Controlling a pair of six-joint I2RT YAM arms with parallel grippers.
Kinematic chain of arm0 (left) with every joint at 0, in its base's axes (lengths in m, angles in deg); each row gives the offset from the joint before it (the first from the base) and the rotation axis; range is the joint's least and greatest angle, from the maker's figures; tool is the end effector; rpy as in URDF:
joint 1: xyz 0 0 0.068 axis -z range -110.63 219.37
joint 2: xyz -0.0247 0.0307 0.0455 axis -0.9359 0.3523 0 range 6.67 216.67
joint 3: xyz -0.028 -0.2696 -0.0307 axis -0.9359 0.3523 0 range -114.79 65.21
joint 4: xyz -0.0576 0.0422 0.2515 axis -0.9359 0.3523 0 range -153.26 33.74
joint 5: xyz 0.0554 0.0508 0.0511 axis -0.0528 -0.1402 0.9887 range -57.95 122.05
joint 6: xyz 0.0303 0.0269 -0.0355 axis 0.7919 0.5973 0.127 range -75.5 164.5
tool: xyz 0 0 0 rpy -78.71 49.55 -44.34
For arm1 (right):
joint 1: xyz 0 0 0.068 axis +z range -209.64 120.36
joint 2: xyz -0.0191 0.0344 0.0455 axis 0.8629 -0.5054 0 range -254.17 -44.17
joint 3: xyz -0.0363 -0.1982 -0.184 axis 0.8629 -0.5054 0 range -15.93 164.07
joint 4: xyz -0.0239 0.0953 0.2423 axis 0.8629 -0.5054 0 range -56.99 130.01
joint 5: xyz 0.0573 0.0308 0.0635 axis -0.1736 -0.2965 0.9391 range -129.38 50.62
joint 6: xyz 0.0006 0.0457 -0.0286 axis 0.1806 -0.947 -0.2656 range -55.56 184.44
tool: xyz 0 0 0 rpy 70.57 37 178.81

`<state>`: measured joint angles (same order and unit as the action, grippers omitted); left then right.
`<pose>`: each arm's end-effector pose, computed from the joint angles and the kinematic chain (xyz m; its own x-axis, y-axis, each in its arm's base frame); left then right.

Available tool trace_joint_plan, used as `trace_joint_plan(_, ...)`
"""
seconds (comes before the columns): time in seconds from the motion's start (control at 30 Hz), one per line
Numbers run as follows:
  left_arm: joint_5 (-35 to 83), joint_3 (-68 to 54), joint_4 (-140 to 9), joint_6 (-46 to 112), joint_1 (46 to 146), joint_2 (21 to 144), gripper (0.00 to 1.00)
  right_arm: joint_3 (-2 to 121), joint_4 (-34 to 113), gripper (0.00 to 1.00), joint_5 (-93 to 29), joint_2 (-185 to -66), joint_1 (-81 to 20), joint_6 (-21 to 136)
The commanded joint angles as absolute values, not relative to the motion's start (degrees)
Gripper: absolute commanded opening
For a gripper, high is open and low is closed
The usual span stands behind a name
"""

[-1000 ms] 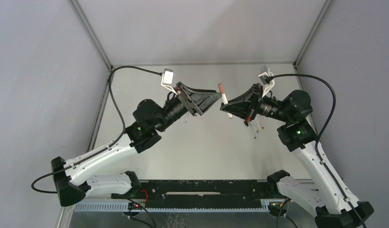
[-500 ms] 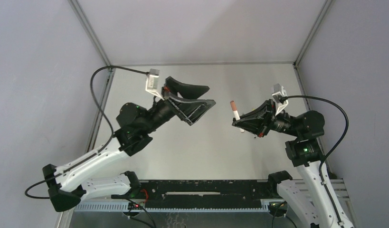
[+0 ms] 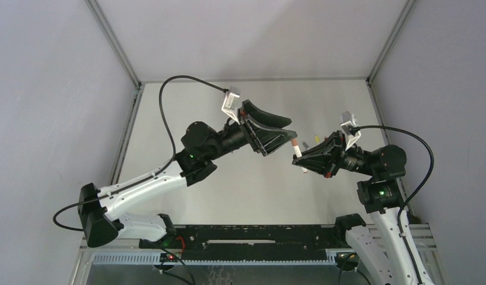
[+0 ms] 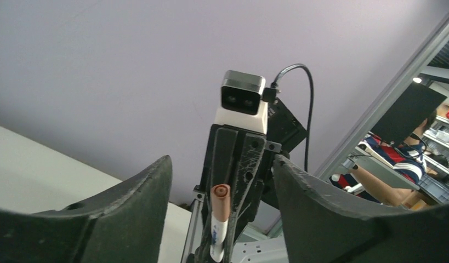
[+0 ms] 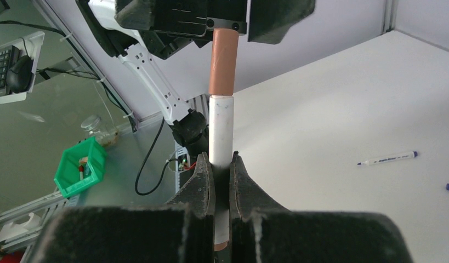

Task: Insert the pens into the pen caps
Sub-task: Press the pen cap onto the pen.

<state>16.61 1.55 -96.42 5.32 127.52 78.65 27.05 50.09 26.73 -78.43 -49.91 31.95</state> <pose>0.1437 -0.2493 0.4339 -0.4259 -0.4682 -0.7742 0.8736 0.0098 -0.4866 0.1113 0.0520 0.3871 -0.2270 0.1819 -0.9568 -0.9480 0.1839 0.2599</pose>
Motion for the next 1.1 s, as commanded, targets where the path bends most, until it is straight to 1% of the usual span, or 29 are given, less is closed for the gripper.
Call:
trace_joint_plan(0.0, 15.17, -1.62, -101.62, 4.12, 128.56, 79.74, 0.67, 26.96, 52.02, 0.0, 26.12, -78.12, -50.24, 29.54)
trace_joint_plan(0.07, 14.71, -1.84, -101.75, 3.52, 128.69, 80.3, 0.63, 26.96, 52.52, 0.0, 26.02, -78.18, -50.24, 29.01)
trace_joint_plan(0.23, 14.94, -1.15, -101.75, 3.45, 128.87, 80.67, 0.58, 26.96, 54.67, 0.0, 26.01, -78.58, -50.33, 26.72)
trace_joint_plan(0.33, 15.0, -0.72, -101.75, 3.33, 128.87, 80.58, 0.53, 26.96, 55.29, 0.0, 25.86, -78.79, -50.41, 26.02)
trace_joint_plan(0.37, 14.92, -0.65, -101.75, 3.22, 128.87, 80.63, 0.5, 26.96, 55.25, 0.0, 25.8, -78.86, -50.41, 25.96)
trace_joint_plan(0.43, 14.63, -0.7, -101.75, 3.07, 128.87, 80.67, 0.4, 26.96, 55.38, 0.0, 25.68, -79.02, -50.41, 25.81)
trace_joint_plan(0.5, 14.27, -0.71, -101.75, 2.85, 128.87, 80.82, 0.36, 26.96, 55.58, 0.0, 25.62, -79.06, -50.41, 25.57)
trace_joint_plan(0.87, 12.47, 0.11, -101.75, 1.35, 129.05, 81.45, 0.31, 26.95, 58.54, 0.0, 25.17, -79.83, -50.59, 22.69)
trace_joint_plan(0.93, 12.14, 0.23, -101.75, 1.3, 129.13, 81.67, 0.25, 27.0, 59.03, 0.0, 25.09, -80.07, -50.59, 22.21)
trace_joint_plan(1.03, 11.83, 0.38, -101.75, 1.17, 129.14, 81.98, 0.13, 27.19, 59.12, 0.0, 25.06, -80.35, -50.59, 22.11)
trace_joint_plan(1.07, 11.69, 0.55, -101.75, 1.05, 129.14, 82.07, 0.08, 27.34, 59.08, 0.0, 25.09, -80.44, -50.51, 22.18)
